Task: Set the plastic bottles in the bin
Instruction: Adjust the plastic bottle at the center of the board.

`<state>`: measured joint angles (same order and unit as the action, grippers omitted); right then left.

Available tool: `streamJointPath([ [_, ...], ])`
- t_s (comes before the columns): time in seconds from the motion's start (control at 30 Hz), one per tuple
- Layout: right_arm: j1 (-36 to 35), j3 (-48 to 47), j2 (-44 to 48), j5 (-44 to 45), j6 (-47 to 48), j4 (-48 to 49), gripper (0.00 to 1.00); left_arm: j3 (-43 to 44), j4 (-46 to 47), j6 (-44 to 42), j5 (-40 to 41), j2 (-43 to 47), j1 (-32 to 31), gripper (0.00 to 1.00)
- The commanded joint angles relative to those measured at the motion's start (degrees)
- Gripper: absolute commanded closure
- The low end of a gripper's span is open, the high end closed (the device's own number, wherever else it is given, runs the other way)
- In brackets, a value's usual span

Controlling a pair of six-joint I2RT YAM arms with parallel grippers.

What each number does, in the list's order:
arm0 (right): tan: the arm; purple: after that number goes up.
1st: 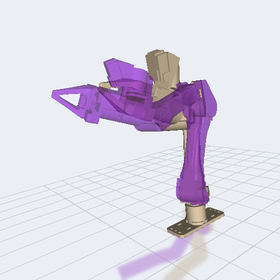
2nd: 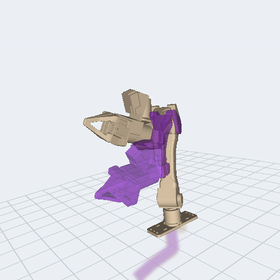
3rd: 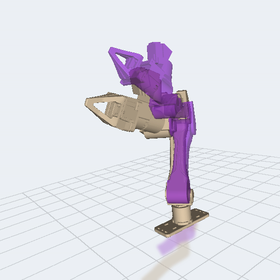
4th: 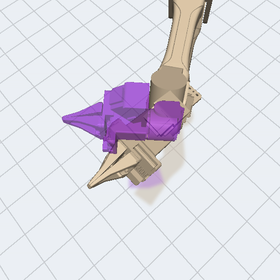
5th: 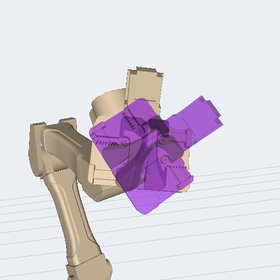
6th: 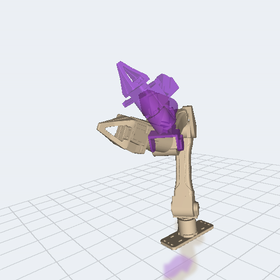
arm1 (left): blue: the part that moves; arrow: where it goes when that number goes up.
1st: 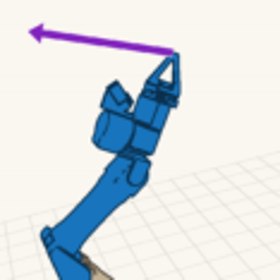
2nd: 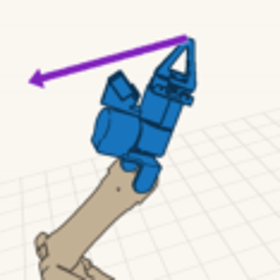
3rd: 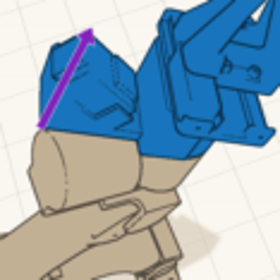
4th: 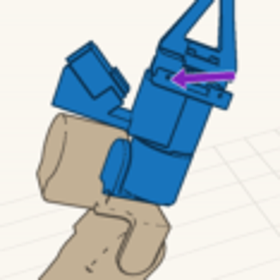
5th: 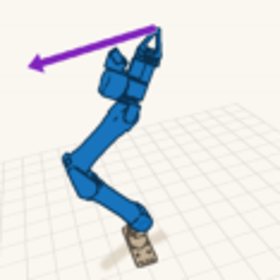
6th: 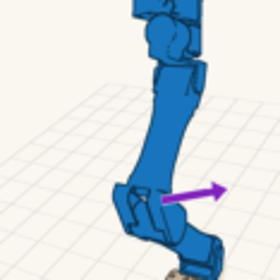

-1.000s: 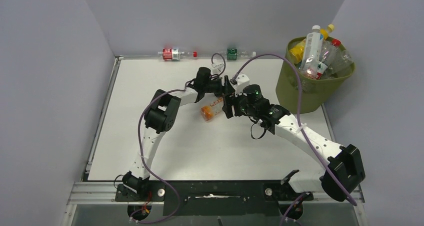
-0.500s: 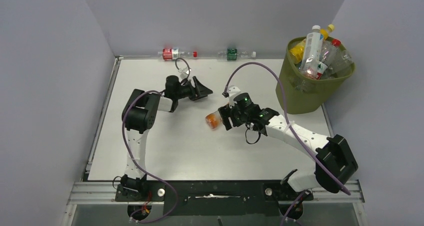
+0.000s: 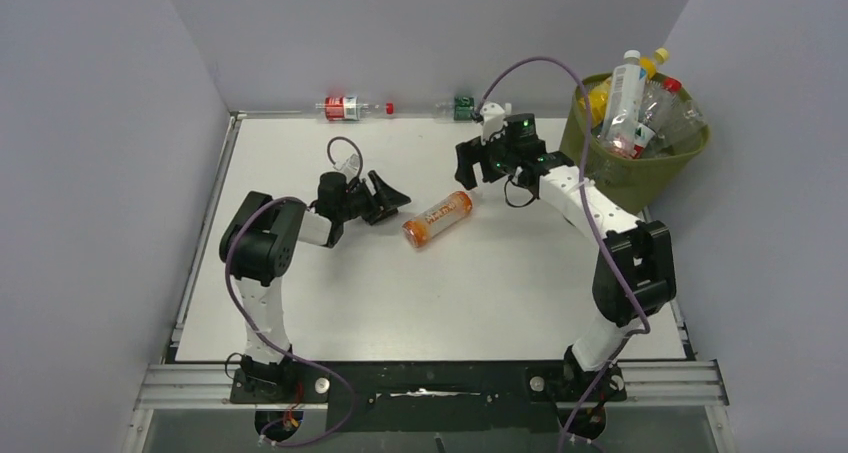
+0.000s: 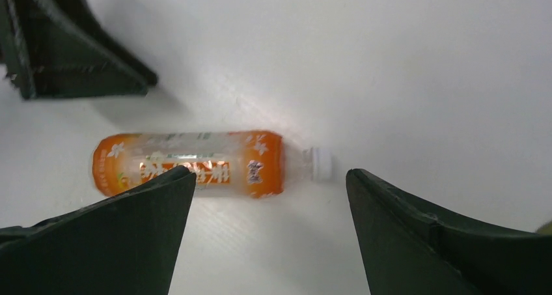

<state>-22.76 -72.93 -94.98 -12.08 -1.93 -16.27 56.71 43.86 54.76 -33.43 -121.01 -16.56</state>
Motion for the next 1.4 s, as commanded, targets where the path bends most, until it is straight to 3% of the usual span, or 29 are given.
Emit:
streamJointPath([
  [0.0,3.3,-12.4,-8.4,-16.4,8.0,-0.4,0.1,-11.0,-0.9,-0.9,9.4,13.0,0.1,0.33],
  [0.1,3.4,-18.4,-14.4,-20.0,12.8,-2.8,0.1,-15.3,-4.2,-2.0,12.5,18.4,0.1,0.33],
  [0.23,3.1,-20.1,-19.1,-23.9,14.5,1.3,0.1,-17.5,-8.4,-2.9,14.8,23.6,-1.7,0.33],
  [0.53,0.2,-28.0,-29.6,-24.4,15.3,1.1,0.09,-15.5,-7.7,-2.5,16.2,18.8,-6.2,0.33],
  [1.07,-1.5,-3.4,-15.4,-19.5,13.2,7.5,0.08,-3.9,-9.9,-4.2,16.6,11.1,-1.3,0.33],
  [1.37,-2.6,-8.6,-15.9,-10.0,2.3,1.9,0.0,-7.0,-9.7,-2.4,16.0,14.9,-2.8,0.34],
])
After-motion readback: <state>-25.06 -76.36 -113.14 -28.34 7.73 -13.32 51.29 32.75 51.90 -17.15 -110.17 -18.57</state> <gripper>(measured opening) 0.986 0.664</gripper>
